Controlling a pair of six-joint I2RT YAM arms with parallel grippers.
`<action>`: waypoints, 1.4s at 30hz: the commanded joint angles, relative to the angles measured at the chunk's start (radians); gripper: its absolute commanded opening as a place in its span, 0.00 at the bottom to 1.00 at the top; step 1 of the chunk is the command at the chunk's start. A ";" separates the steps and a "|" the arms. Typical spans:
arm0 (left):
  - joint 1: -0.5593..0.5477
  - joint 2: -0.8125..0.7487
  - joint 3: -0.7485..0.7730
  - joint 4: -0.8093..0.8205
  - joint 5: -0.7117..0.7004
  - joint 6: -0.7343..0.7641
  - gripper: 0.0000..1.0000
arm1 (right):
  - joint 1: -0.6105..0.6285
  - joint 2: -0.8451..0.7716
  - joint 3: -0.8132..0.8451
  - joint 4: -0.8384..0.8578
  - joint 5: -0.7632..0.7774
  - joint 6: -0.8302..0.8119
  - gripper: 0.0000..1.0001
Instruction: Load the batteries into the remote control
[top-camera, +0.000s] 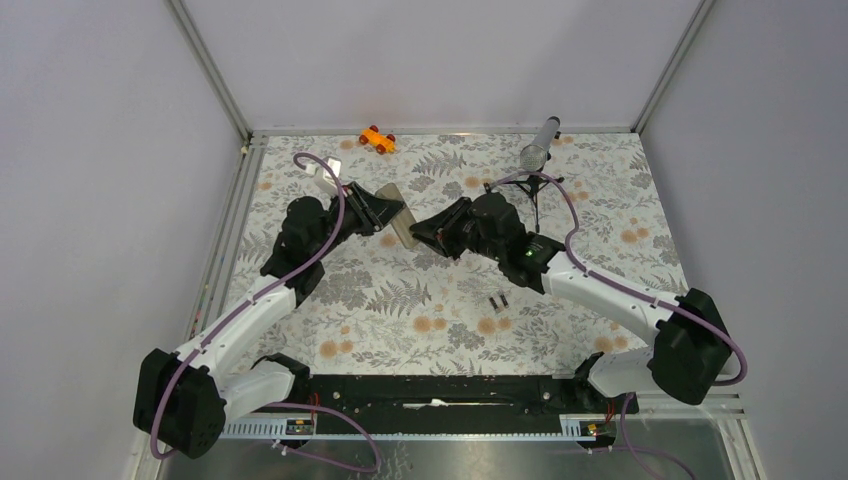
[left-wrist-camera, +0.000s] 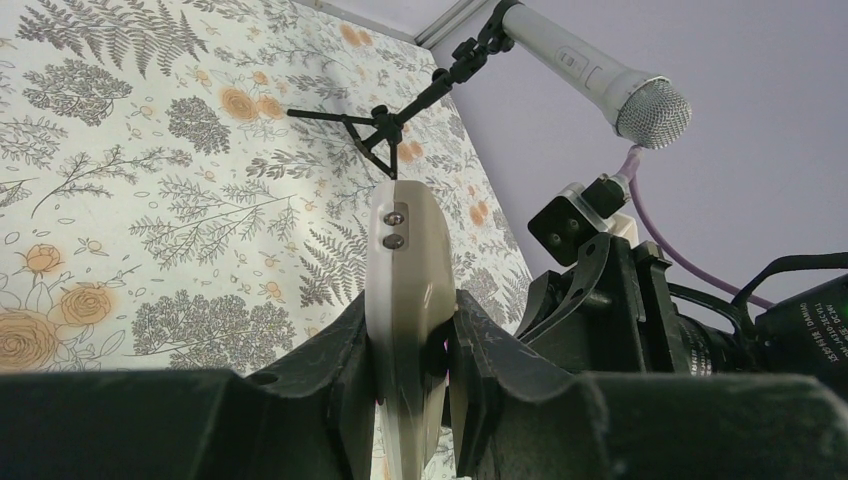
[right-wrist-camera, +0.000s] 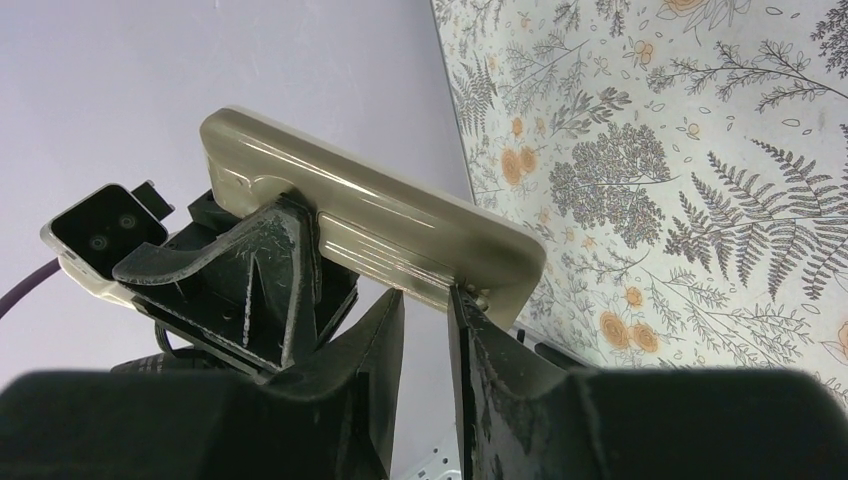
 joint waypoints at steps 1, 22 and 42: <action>-0.006 -0.060 -0.004 0.109 0.027 -0.055 0.00 | -0.003 0.023 0.057 -0.040 0.054 0.010 0.30; -0.007 -0.039 0.006 0.099 -0.091 0.004 0.00 | 0.003 0.066 0.135 -0.165 0.072 -0.017 0.32; -0.005 -0.021 0.022 0.075 -0.065 0.008 0.00 | 0.001 0.057 0.075 -0.010 0.071 -0.072 0.45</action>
